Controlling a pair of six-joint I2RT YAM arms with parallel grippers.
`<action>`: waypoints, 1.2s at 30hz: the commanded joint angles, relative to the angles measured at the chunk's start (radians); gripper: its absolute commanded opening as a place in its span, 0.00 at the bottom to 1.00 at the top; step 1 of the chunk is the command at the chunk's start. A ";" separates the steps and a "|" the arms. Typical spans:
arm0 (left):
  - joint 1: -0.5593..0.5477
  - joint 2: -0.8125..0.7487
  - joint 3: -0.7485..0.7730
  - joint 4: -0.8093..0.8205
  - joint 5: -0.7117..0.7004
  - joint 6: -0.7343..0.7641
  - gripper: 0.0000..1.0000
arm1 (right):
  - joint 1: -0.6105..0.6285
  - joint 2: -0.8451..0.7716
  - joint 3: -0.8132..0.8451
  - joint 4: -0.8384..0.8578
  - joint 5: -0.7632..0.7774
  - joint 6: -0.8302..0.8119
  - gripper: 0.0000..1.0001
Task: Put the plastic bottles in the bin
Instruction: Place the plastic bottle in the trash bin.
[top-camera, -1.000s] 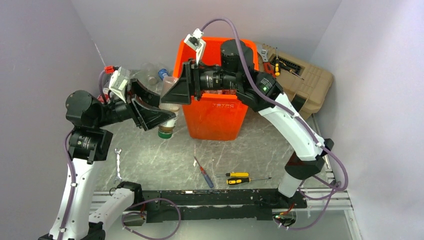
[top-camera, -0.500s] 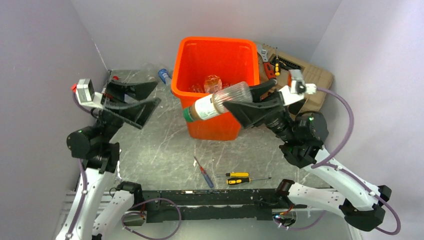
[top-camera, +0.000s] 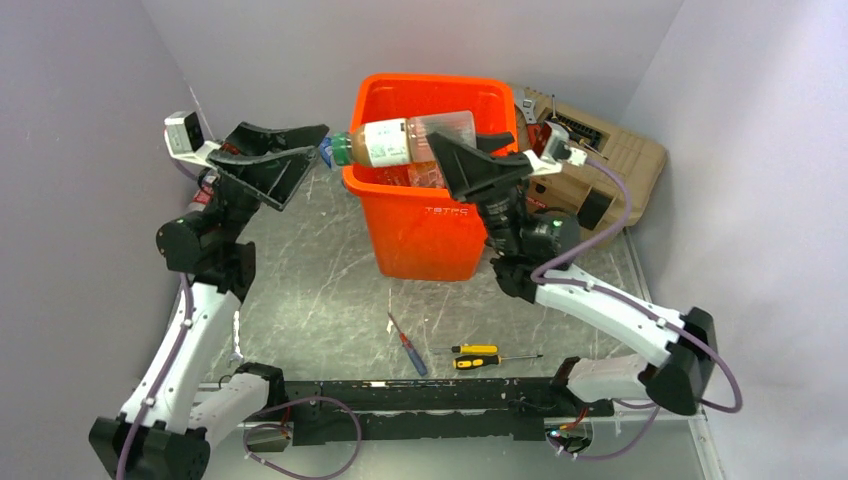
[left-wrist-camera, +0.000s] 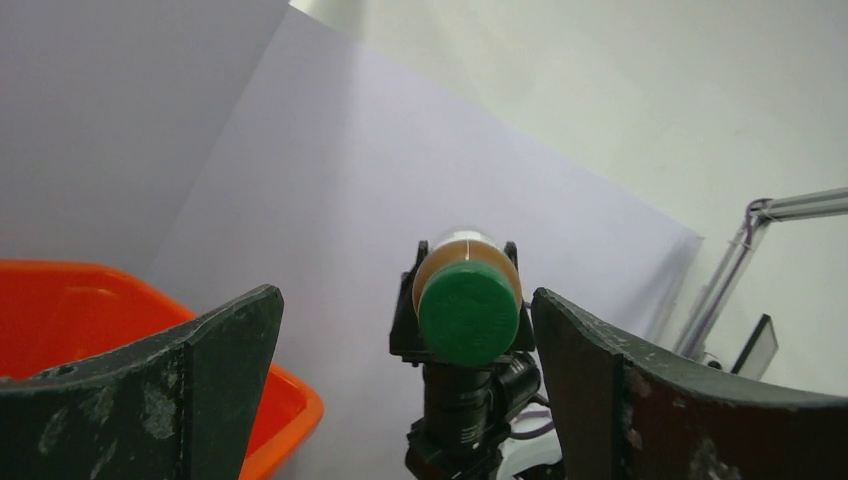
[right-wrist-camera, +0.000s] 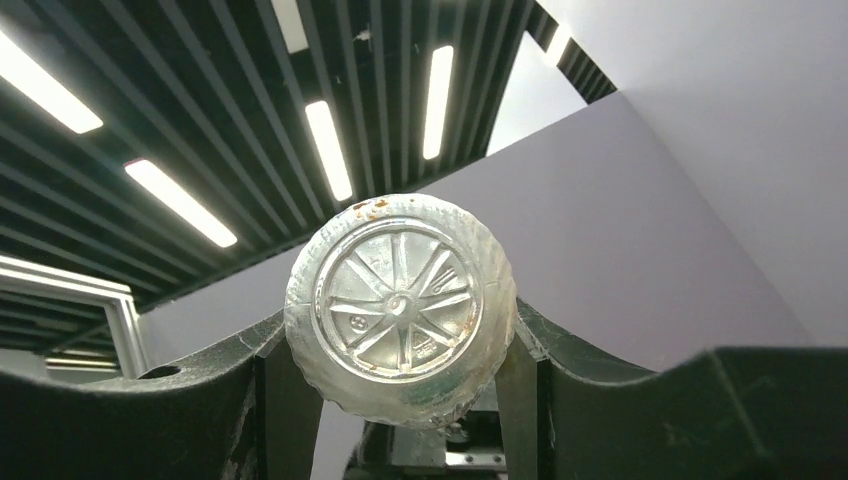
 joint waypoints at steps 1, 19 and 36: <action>-0.034 0.064 0.081 0.154 0.108 -0.027 1.00 | 0.004 0.085 0.152 0.166 0.016 0.123 0.30; -0.192 0.061 0.082 0.122 0.092 0.204 0.99 | 0.041 0.236 0.186 0.167 0.036 0.214 0.29; -0.205 0.111 0.086 0.148 0.006 0.240 0.48 | 0.039 0.078 0.031 -0.023 -0.049 0.197 0.36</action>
